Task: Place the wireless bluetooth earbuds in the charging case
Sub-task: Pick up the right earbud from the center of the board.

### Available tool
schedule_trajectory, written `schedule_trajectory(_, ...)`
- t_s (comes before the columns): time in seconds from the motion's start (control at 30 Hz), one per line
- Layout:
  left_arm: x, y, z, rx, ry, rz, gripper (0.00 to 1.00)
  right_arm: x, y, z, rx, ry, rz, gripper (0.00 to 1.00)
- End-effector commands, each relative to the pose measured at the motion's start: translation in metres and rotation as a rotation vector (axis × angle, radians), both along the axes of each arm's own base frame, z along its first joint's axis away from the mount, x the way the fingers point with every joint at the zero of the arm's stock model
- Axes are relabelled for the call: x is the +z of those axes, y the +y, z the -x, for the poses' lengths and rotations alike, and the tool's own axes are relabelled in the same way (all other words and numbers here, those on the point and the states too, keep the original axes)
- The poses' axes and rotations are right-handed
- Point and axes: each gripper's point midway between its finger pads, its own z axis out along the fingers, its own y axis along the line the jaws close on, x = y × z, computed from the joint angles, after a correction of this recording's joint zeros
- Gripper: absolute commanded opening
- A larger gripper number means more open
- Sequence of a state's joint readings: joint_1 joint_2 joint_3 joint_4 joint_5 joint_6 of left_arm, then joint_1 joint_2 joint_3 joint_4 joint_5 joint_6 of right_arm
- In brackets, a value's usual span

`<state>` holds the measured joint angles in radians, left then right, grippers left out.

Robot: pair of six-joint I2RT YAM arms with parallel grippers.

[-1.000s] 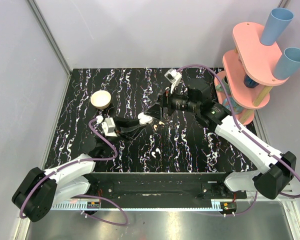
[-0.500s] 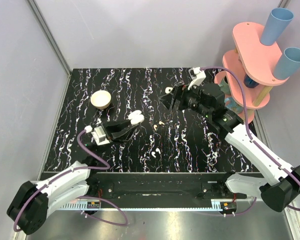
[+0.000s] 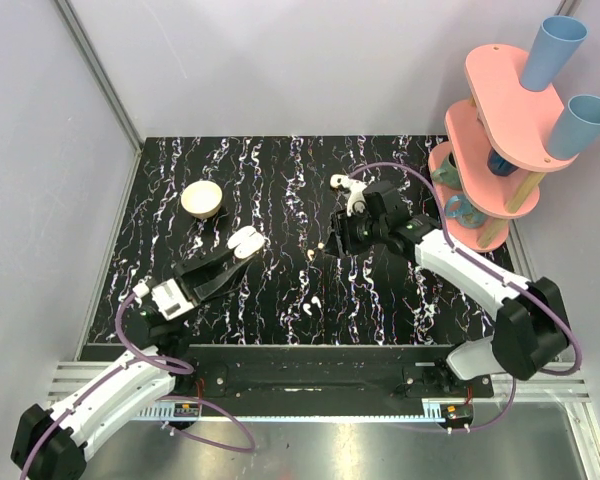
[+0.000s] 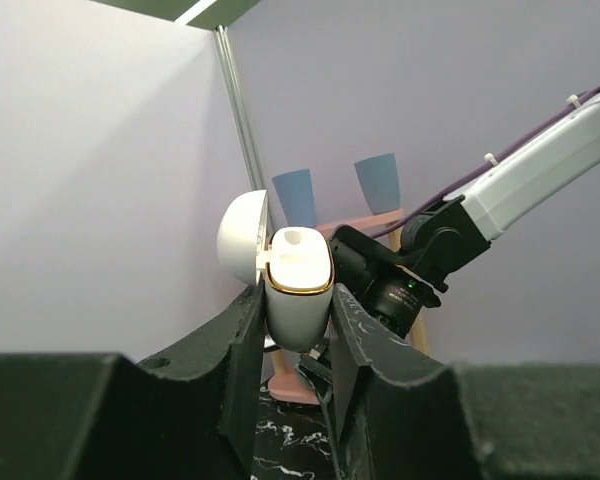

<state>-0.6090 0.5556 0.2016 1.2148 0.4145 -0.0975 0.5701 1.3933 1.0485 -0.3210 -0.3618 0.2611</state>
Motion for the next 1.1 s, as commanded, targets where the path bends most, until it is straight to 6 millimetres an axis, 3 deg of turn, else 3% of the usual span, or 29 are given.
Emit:
schedule_trajectory(0.0, 0.005, -0.001, 0.004, 0.002, -0.036, -0.012, 0.00, -0.011, 0.011, 0.021, 0.170, -0.001, 0.061, 0.54)
schedule_trajectory(0.1, 0.005, -0.002, 0.005, -0.002, -0.037, -0.015, 0.00, -0.029, 0.019, 0.031, 0.217, -0.007, 0.151, 0.54)
schedule_trajectory(0.23, 0.007, 0.001, 0.008, -0.003, -0.047, -0.003, 0.00, -0.061, 0.015, 0.036, 0.215, 0.050, 0.233, 0.51)
schedule_trajectory(0.63, 0.010, 0.004, 0.009, 0.016, -0.049, -0.014, 0.00, -0.107, 0.029, 0.055, 0.224, 0.128, 0.321, 0.48)
schedule_trajectory(1.07, 0.009, 0.004, 0.007, 0.024, -0.050, -0.009, 0.00, -0.126, 0.036, 0.052, 0.292, 0.103, 0.379, 0.46)
